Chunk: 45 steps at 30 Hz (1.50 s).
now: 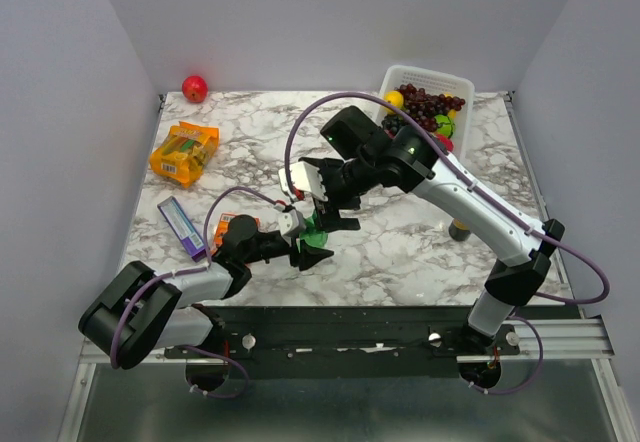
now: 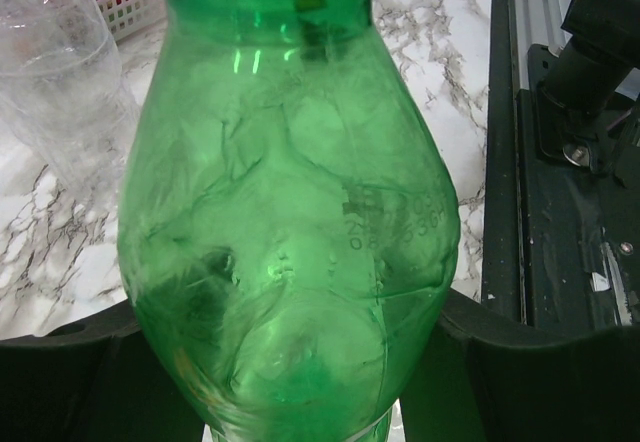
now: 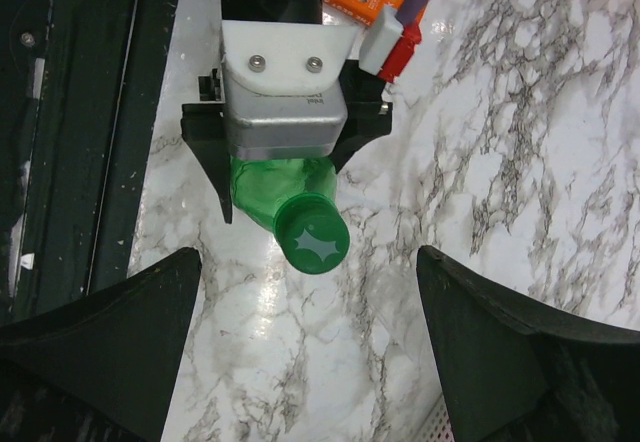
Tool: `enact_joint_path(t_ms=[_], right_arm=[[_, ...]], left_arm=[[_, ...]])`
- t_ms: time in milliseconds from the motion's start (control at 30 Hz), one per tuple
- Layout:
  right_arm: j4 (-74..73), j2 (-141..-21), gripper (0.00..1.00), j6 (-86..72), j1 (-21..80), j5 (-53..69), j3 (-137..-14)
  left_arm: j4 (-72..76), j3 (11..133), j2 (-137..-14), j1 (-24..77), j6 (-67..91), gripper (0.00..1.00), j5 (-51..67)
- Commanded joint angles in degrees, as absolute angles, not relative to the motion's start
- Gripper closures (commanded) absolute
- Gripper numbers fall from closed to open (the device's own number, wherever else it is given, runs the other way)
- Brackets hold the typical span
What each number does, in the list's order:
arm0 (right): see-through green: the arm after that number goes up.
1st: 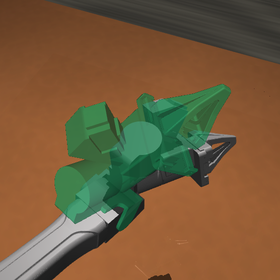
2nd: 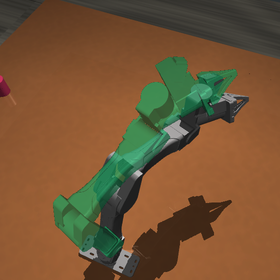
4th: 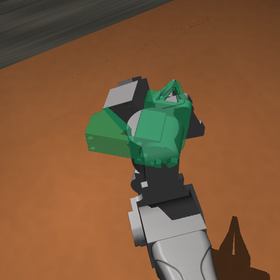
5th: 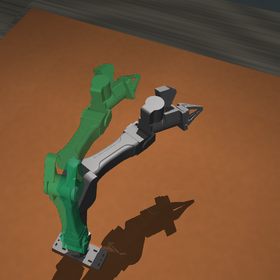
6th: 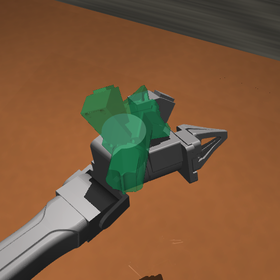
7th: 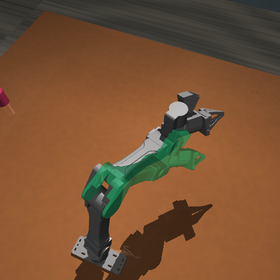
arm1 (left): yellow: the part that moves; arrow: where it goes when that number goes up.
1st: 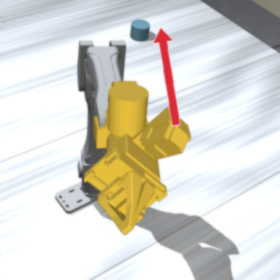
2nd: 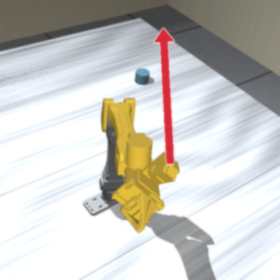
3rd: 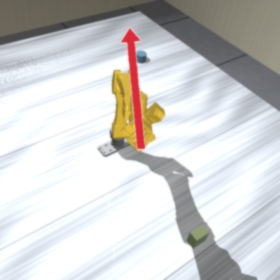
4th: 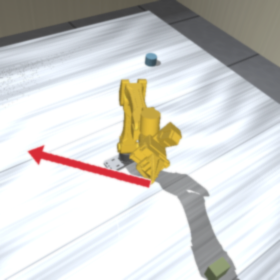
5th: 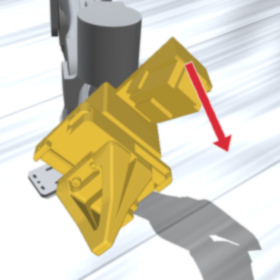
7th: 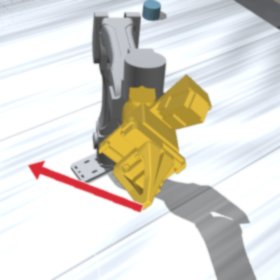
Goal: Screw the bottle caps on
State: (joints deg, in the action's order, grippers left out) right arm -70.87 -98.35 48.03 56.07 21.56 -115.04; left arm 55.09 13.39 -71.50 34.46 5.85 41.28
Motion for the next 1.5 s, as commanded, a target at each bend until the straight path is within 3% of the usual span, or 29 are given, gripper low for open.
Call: enact_joint_path(t_ms=[0,133,1467], right_arm=[[-71.28,-98.08,0.04,51.06,57.13,22.94,-112.77],[-70.58,-98.52,0.00,51.24,57.57,20.83,-111.45],[-73.47,-95.80,0.00,46.76,57.74,14.50,-106.26]], left_arm=[[54.93,15.47,-71.19,34.10,7.64,1.00,43.59],[55.11,16.17,-70.84,34.10,8.96,1.00,43.51],[55.99,15.73,-71.19,31.29,10.72,1.00,38.50]])
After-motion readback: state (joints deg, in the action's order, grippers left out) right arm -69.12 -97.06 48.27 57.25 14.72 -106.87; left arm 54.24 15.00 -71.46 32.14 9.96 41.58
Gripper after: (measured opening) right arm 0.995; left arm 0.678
